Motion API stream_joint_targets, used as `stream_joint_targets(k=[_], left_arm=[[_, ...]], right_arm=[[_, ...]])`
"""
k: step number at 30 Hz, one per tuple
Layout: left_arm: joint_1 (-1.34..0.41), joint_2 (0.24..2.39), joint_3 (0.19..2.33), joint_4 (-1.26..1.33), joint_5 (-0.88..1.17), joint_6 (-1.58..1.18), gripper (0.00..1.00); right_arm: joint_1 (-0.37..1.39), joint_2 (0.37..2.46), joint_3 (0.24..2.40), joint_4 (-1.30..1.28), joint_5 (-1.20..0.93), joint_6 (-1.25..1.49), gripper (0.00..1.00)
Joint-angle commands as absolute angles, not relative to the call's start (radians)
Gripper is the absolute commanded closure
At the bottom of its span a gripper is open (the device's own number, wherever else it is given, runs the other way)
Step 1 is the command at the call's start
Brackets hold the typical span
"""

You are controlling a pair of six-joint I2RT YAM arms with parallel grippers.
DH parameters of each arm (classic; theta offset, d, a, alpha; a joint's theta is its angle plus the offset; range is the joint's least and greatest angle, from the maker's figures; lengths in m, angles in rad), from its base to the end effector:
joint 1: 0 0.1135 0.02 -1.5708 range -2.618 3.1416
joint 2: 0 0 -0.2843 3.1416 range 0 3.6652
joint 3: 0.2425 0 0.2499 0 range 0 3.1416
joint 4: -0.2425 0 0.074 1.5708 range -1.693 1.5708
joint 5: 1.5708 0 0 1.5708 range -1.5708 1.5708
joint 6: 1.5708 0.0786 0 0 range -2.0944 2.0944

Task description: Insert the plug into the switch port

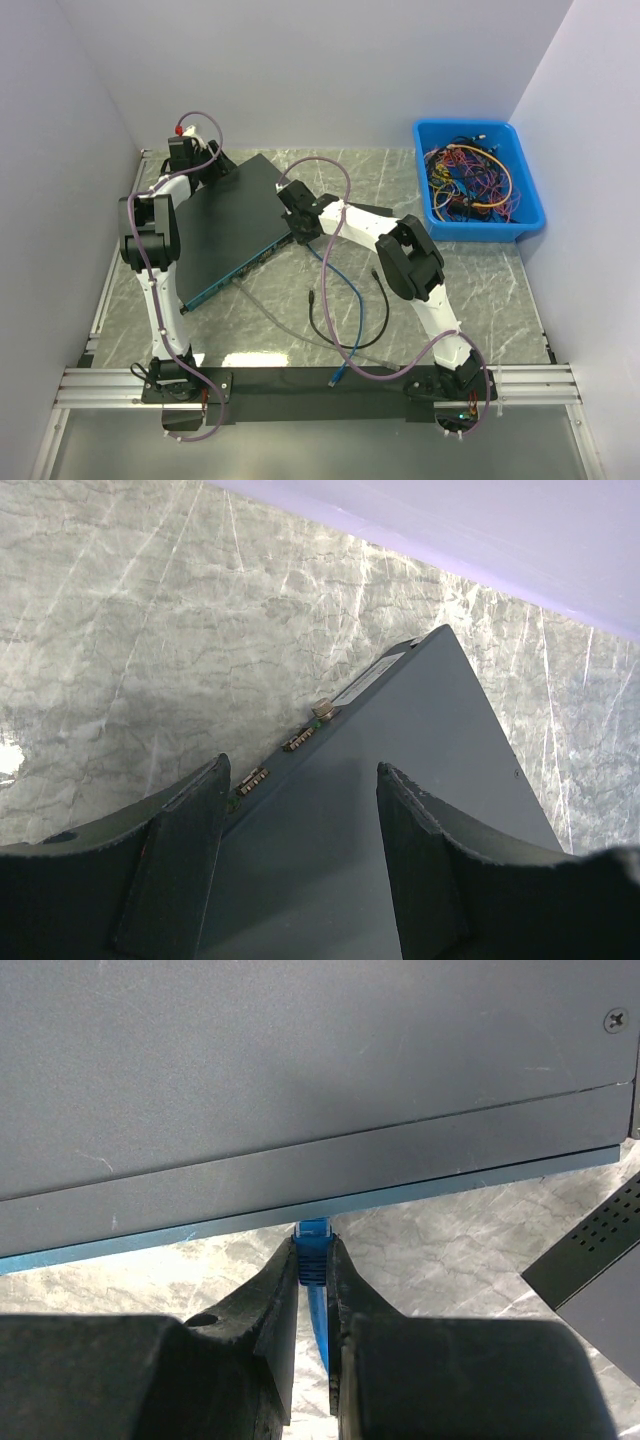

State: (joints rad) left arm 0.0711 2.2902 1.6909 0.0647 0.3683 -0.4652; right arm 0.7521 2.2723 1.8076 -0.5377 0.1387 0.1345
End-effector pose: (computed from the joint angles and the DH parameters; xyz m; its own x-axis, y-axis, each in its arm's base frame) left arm 0.5688 0.0121 0.1650 -0.5631 -0.4597 -0.6867 -0.0110 0.8351 -0.5500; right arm 0.3937 0.3534 0.1476 -0.6933 -0.4667 -0.5490 -0.5341 0.8443 -0.0433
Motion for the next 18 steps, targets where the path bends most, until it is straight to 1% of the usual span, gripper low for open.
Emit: stream_joint_targets(k=[1,9,18], left_arm=[[0.009,2.345,1.672,-0.115,0.476,-0.505,0.34],[0.008,2.349,1.675,-0.120,0.483,-0.500,0.34],[0.009,2.345,1.670,-0.115,0.477,-0.503,0.34]], right_arm=[[0.701,2.227,1.870,-0.170,0.278,0.158,1.00],[0.673,2.217,1.910,-0.150,0.259,0.190,1.00],[0.652,2.275,2.045,-0.192,0.209,0.153,1.00]])
